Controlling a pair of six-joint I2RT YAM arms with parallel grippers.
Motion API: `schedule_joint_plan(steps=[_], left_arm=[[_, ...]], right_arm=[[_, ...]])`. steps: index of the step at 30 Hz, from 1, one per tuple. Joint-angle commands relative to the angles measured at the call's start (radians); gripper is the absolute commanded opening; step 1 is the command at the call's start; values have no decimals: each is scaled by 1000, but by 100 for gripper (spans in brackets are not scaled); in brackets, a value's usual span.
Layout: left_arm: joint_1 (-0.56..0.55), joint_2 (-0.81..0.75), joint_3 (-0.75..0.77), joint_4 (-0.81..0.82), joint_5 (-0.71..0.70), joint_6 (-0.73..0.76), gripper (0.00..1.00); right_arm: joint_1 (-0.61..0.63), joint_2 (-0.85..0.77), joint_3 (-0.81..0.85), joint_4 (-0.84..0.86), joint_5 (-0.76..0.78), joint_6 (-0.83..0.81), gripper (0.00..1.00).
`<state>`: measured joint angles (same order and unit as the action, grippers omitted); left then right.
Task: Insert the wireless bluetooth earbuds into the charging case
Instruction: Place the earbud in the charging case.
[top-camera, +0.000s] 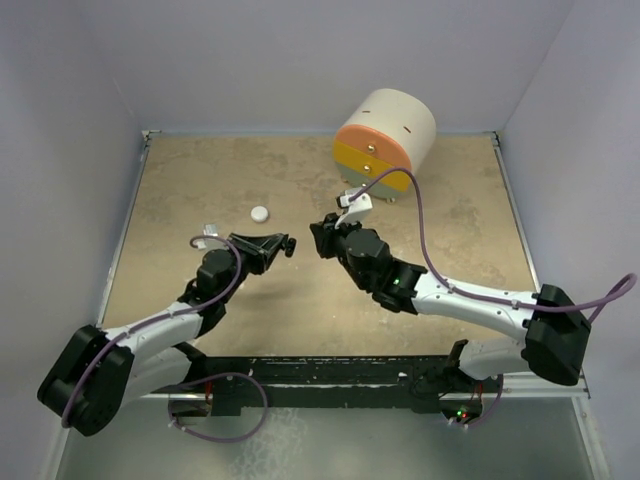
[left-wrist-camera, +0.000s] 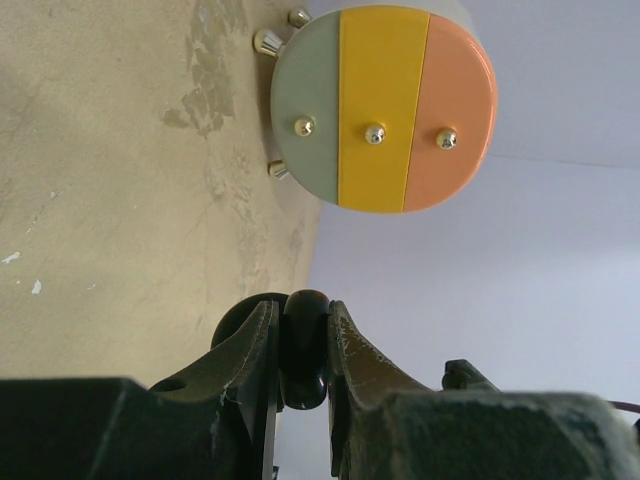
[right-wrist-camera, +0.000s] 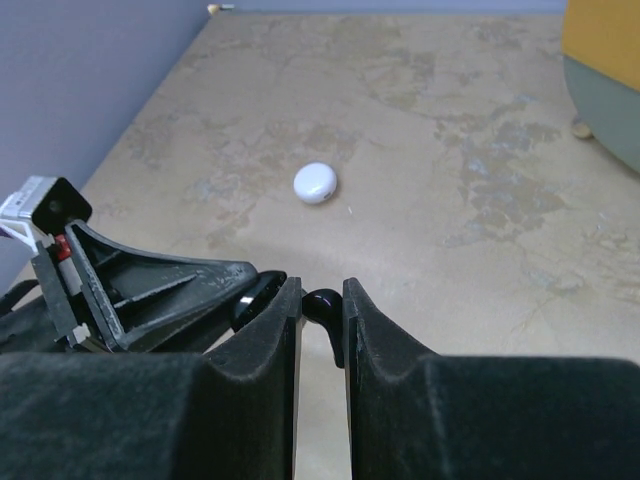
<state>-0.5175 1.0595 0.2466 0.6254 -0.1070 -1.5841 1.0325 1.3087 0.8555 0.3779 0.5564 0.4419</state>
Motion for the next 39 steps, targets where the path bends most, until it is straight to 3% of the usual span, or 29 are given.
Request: schedule_joint_plan(steps=[1,8,17,39], left_arm=[[-9,22,22,124,23,-41,0],[-27,74,70,149,22,-82,0],[-44,132,107,203,29,-136,0],[-82,134,192,203,79,-159,0]], right_arm=[[-5,-12,-38,250,-17,-116,0],[-5,-35,-221,735,-84,-271,0],[-12,5,-267,941,-228,-368,0],[-106,26,-302,987,-469,-378,0]])
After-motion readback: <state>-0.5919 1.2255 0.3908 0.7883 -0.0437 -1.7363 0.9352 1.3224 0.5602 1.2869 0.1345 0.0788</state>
